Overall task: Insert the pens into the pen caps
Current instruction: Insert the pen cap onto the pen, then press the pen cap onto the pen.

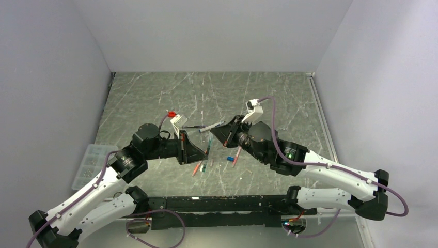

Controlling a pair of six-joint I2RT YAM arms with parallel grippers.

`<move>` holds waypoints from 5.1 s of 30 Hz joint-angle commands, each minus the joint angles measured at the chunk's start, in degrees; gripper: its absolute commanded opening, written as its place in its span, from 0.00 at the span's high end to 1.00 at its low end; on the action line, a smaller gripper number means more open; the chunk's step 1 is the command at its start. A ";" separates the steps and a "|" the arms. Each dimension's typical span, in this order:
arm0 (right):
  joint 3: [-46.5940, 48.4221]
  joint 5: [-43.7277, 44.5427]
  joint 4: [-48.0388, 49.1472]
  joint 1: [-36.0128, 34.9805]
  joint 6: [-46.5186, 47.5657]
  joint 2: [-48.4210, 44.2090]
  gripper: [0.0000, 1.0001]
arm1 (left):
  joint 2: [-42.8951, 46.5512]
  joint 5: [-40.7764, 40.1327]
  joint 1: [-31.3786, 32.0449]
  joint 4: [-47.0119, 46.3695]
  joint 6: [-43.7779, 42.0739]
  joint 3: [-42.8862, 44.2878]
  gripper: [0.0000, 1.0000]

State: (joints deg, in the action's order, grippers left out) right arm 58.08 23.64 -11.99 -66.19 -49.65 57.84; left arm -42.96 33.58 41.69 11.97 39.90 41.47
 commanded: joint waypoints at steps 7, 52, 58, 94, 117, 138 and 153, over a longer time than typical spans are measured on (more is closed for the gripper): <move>-0.39 -0.08 -0.21 -1.12 0.30 -0.62 1.00 | 1.08 -2.94 -0.24 -0.45 -0.46 1.94 1.00; -1.39 3.77 -3.45 -4.48 -2.80 0.48 1.00 | 0.07 -2.39 -0.22 -1.84 -0.36 1.98 1.00; -3.68 2.10 -2.35 -5.09 -5.17 -0.06 1.00 | 0.41 -3.75 -0.24 -0.27 -1.49 2.88 1.00; -0.82 -2.70 -5.41 -5.09 -5.25 -1.48 1.00 | 2.60 3.36 -0.21 9.40 -15.28 7.27 1.00; -0.35 -13.21 -1.24 -4.47 -1.39 2.06 1.00 | 2.74 0.75 -0.27 13.59 -19.79 13.28 1.00; -4.82 -17.61 -0.16 -6.60 -2.88 2.45 1.00 | 4.59 -5.81 -0.25 11.56 -19.49 14.31 1.00; -5.20 -20.28 -0.82 -9.62 -1.47 5.03 1.00 | 3.93 -6.51 -0.27 12.83 -21.10 16.10 1.00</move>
State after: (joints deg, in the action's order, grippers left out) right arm 54.68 15.68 -4.32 -71.70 -51.81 60.82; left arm -39.16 31.62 42.09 41.06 21.50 51.79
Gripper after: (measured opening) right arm 0.059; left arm 0.032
